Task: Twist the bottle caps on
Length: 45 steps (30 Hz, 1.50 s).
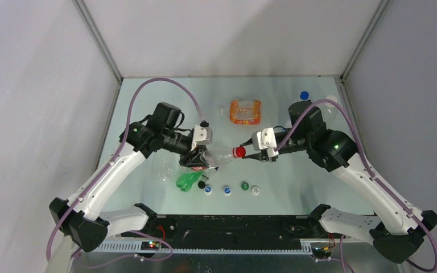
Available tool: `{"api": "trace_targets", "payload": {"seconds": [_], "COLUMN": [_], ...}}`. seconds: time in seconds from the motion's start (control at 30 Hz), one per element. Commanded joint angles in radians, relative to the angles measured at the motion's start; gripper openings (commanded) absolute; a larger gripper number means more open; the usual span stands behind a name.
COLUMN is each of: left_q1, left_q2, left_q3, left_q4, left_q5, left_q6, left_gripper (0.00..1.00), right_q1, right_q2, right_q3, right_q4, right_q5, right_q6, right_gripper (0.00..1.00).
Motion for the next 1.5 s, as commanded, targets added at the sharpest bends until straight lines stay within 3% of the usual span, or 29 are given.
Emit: {"api": "trace_targets", "payload": {"seconds": [0.0,0.4,0.77,0.97,1.23,1.37,1.47], "left_q1": [-0.041,-0.050,-0.111,-0.198,-0.353,-0.462,-0.508], "left_q2": [-0.045,-0.177,-0.281,-0.310,-0.295,-0.247,-0.209], "left_q3": [0.045,-0.127,-0.299,-0.381,-0.477,-0.517,-0.528], "left_q4": [0.141,0.506,0.862,1.054,1.240,1.356,1.406], "left_q5": [0.033,-0.037,-0.277,-0.508,-0.839,-1.076,-1.151], "left_q6": [0.008,-0.181,-0.351,-0.351,-0.274,-0.185,-0.165], "left_gripper": [0.11,0.10,0.11,0.11,0.10,0.10,0.09], "right_q1": [0.009,-0.045,-0.033,-0.024,0.023,0.043,0.049], "right_q2": [0.047,0.091,0.111,0.126,0.109,0.110,0.109], "right_q3": [-0.005,0.002,0.002,0.002,0.003,0.002,0.002], "right_q4": [-0.016,0.013,0.121,0.163,0.122,0.104,0.128], "right_q5": [-0.029,-0.081,0.013,0.195,0.599,0.714,0.744], "right_q6": [0.045,0.228,0.555,0.942,1.378,1.543,1.595], "right_gripper": [0.00,0.00,0.00,0.04,0.04,0.05,0.15]}}
